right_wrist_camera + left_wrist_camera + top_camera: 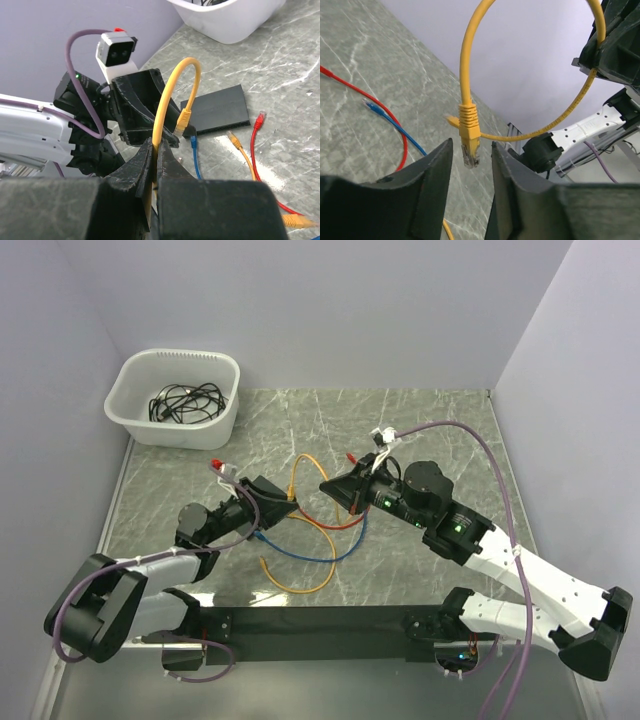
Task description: Insert the plug into the switch port
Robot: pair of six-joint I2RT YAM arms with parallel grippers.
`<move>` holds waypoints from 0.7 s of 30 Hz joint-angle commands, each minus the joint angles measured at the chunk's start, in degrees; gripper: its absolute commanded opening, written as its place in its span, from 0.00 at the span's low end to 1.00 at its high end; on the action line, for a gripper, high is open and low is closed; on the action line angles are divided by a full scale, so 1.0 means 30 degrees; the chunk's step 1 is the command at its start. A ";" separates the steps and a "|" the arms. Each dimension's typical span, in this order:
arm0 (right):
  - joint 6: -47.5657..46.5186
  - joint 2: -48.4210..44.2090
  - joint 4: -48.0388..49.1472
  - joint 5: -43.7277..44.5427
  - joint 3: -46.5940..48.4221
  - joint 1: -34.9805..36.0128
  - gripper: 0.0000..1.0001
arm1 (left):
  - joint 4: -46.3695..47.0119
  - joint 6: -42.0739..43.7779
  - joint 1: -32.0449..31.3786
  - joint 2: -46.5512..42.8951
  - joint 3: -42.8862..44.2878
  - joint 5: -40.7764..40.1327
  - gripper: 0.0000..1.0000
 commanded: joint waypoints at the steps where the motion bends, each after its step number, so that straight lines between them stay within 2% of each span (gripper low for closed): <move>1: -0.0257 -0.0472 0.1164 -0.0258 -0.0154 -0.0172 0.00 | 0.3432 -0.0701 -0.0151 0.0393 0.0434 0.0816 0.41; 4: -0.0257 -0.0501 0.1194 -0.0317 -0.0446 -0.0260 0.00 | 0.4138 -0.1054 -0.0151 0.0600 0.0463 0.0933 0.30; 5: -0.0257 -0.0501 0.1223 -0.0317 -0.0621 -0.0347 0.00 | 0.4023 -0.1055 -0.0151 0.0629 0.0492 0.0991 0.23; 8: -0.0315 -0.0618 0.1107 -0.0171 -0.0885 -0.0406 0.00 | 0.3031 -0.0559 -0.0151 0.0134 0.0638 0.0905 0.12; 11: -0.0432 -0.0940 0.0843 -0.0024 -0.1178 -0.0494 0.00 | 0.0455 0.0641 -0.0151 -0.1095 0.0843 0.0466 0.04; 15: -0.0637 -0.1350 -0.0120 0.0415 -0.1472 -0.0495 0.00 | -0.4929 0.3680 -0.0209 -0.3263 0.1721 -0.0733 0.00; 17: -0.0812 -0.1555 -0.0765 0.1405 -0.1443 -0.0495 0.01 | -0.8942 0.5090 -0.0383 -0.4639 0.2540 -0.2162 0.00; 19: -0.0901 -0.1760 -0.1879 0.2287 -0.1326 -0.0495 0.16 | -1.2217 0.7112 -0.0589 -0.5929 0.3242 -0.3309 0.01; 20: -0.1018 -0.1819 -0.2201 0.2378 -0.1181 -0.0495 0.36 | -1.2963 0.7699 -0.0793 -0.6252 0.3391 -0.4359 0.01; 21: -0.1077 -0.1907 -0.2727 0.3075 -0.1034 -0.0553 0.47 | -1.3608 0.8749 -0.0911 -0.6835 0.3538 -0.4804 0.00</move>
